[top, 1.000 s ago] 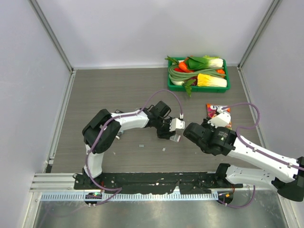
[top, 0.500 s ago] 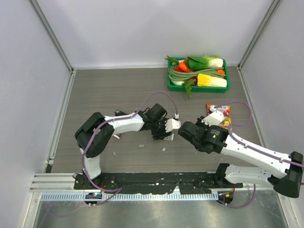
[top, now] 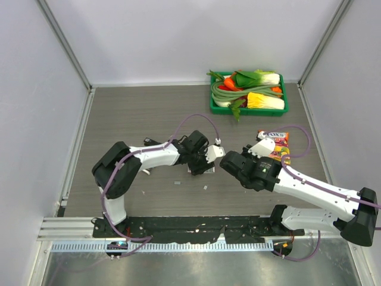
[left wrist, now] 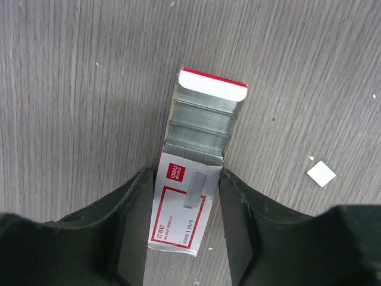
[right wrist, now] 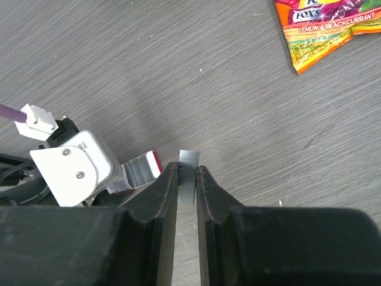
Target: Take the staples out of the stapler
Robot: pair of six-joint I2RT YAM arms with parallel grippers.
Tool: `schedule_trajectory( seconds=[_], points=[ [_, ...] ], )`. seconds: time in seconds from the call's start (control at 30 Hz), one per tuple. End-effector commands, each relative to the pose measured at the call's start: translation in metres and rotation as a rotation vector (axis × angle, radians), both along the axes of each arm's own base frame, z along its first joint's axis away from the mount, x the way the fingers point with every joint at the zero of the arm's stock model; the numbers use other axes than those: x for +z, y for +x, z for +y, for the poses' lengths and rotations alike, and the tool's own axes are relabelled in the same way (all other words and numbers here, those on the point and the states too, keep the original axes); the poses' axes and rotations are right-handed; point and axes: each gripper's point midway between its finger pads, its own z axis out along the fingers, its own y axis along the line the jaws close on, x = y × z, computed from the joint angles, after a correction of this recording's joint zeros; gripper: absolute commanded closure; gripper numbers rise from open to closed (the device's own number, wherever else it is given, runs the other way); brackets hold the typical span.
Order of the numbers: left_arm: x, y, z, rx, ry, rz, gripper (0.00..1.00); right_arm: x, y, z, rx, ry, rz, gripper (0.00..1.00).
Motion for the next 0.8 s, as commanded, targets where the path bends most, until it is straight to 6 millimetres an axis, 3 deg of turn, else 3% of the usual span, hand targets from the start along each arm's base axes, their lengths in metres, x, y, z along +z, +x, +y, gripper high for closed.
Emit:
schedule_trajectory(
  seconds=[0.0, 0.17, 0.2, 0.27, 0.3, 0.47, 0.57, 0.67, 0.77],
  points=[
    [-0.008, -0.010, 0.024, 0.051, 0.066, 0.032, 0.43, 0.001, 0.006, 0.002, -0.006, 0.003, -0.024, 0.83],
    [0.007, -0.008, 0.019, 0.063, 0.023, 0.015, 0.22, -0.003, 0.007, 0.005, 0.001, 0.000, -0.016, 0.83],
    [0.012, -0.006, 0.017, 0.063, 0.008, 0.004, 0.13, -0.003, 0.008, 0.005, 0.006, -0.001, -0.013, 0.83],
    [0.020, -0.005, 0.015, 0.063, -0.014, -0.007, 0.11, -0.004, 0.009, 0.008, 0.010, 0.004, -0.015, 0.83],
    [0.030, -0.004, 0.013, 0.068, -0.036, -0.015, 0.00, -0.005, 0.010, 0.009, 0.017, -0.005, -0.012, 0.82],
    [0.075, 0.001, 0.011, 0.111, -0.140, -0.002, 0.00, -0.010, 0.019, 0.020, 0.048, -0.005, -0.006, 0.83],
    [0.117, 0.020, 0.025, 0.222, -0.240, 0.038, 0.00, -0.019, 0.025, 0.033, 0.091, -0.004, 0.007, 0.83],
    [0.148, 0.043, 0.054, 0.340, -0.333, 0.070, 0.00, -0.034, 0.033, 0.052, 0.146, 0.010, 0.036, 0.83],
    [0.156, 0.054, 0.084, 0.417, -0.346, 0.039, 0.00, -0.052, 0.041, 0.073, 0.206, 0.011, 0.068, 0.83]
  ],
)
